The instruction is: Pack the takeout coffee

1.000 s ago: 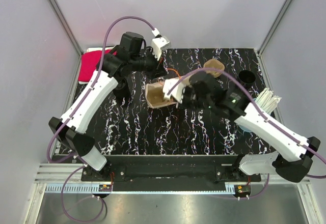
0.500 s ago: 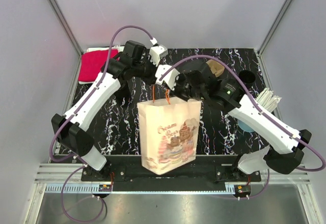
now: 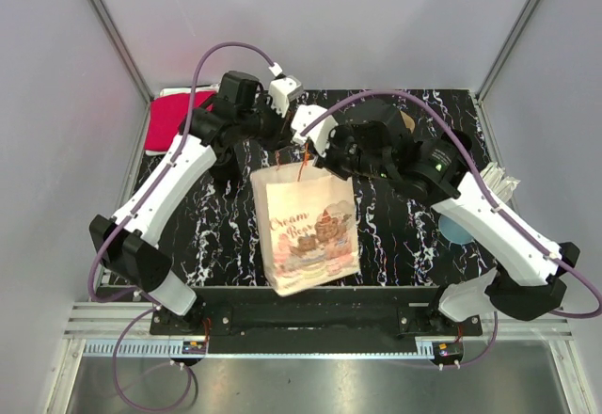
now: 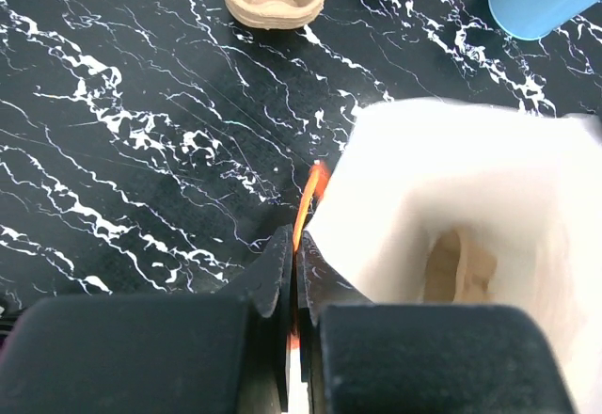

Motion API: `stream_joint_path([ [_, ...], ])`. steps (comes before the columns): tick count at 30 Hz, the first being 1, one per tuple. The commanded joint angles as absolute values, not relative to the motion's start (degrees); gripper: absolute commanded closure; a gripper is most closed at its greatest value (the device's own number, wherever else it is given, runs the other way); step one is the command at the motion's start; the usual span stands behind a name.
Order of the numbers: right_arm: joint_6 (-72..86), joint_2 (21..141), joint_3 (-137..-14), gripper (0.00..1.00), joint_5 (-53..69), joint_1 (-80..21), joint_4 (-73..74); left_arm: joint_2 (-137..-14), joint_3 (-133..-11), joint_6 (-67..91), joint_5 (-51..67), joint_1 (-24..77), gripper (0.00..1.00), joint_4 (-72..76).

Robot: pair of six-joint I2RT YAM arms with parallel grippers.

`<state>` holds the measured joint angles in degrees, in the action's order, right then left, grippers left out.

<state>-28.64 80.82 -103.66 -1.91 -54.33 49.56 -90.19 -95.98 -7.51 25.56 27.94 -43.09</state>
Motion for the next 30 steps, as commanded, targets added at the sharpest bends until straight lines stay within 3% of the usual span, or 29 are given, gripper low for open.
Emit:
stream_joint_path([
  [1, -26.54, 81.74, -107.57, 1.0, -1.76, -54.76, 48.69, -87.19, -99.4, -7.82, 24.7, 27.25, 1.0, -39.56],
  [9, -29.53, 82.97, -101.96, 1.0, 2.48, -55.37, 51.68, -87.54, -95.97, -7.29, 25.4, 27.07, 1.0, -38.76],
  [15, -26.19, 82.09, -111.0, 1.0, 2.1, -55.37, 51.15, -84.37, -96.51, -6.33, 26.89, 26.1, 1.0, -35.86],
  [18, -26.98, 82.53, -109.17, 1.0, 5.27, -55.46, 52.82, -85.51, -94.66, -6.15, 27.42, 26.02, 1.0, -35.95],
  [22, -28.56, 82.27, -103.72, 1.0, -3.06, -55.55, 48.46, -85.26, -97.55, -6.59, 25.76, 25.93, 1.0, -36.04],
  [30, -29.88, 81.56, -100.39, 1.0, -0.18, -55.63, 49.14, -88.41, -106.78, -9.32, 23.47, 26.01, 1.0, -37.53],
])
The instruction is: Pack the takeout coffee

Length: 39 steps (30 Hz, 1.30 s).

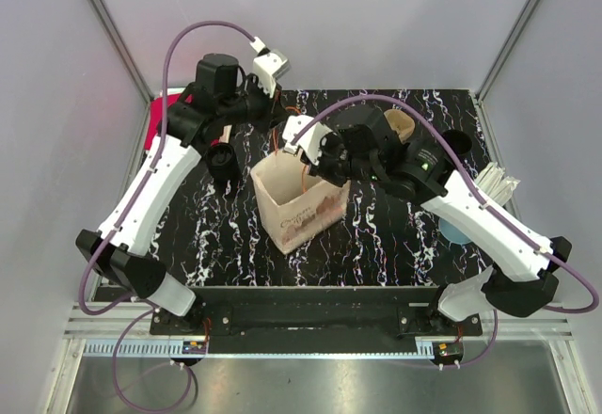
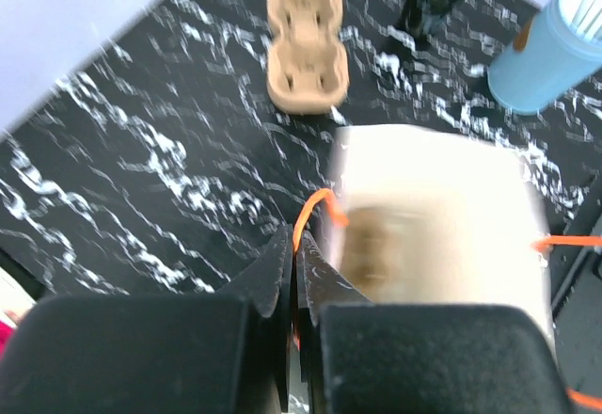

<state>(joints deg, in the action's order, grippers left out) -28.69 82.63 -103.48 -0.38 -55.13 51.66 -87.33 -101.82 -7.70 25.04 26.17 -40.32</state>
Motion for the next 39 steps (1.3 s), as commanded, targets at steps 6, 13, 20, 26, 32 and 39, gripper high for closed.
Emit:
stream_joint_path([
  [6, -30.41, 80.33, -97.3, 1.0, 3.77, -55.55, 49.65, -91.14, -110.04, -10.63, 22.68, 25.93, 1.0, -36.65],
  [13, -33.83, 78.05, -88.78, 1.0, 9.13, -55.55, 51.5, -91.94, -110.74, -12.39, 26.09, 26.02, 1.0, -36.21],
  [20, -36.91, 75.06, -80.08, 1.0, 15.55, -55.55, 56.16, -88.25, -107.23, -12.13, 31.11, 26.19, 1.0, -36.56],
  [26, -36.83, 73.57, -76.21, 1.0, 19.42, -55.55, 57.04, -85.52, -105.12, -12.04, 36.03, 27.07, 1.0, -40.42],
  [32, -36.21, 73.04, -72.96, 1.0, 23.99, -55.55, 58.53, -83.32, -101.08, -11.78, 39.28, 29.35, 1.0, -44.47],
  [39, -35.42, 71.11, -68.91, 1.0, 26.01, -55.63, 57.31, -82.0, -93.52, -10.63, 42.19, 31.11, 1.0, -44.65],
])
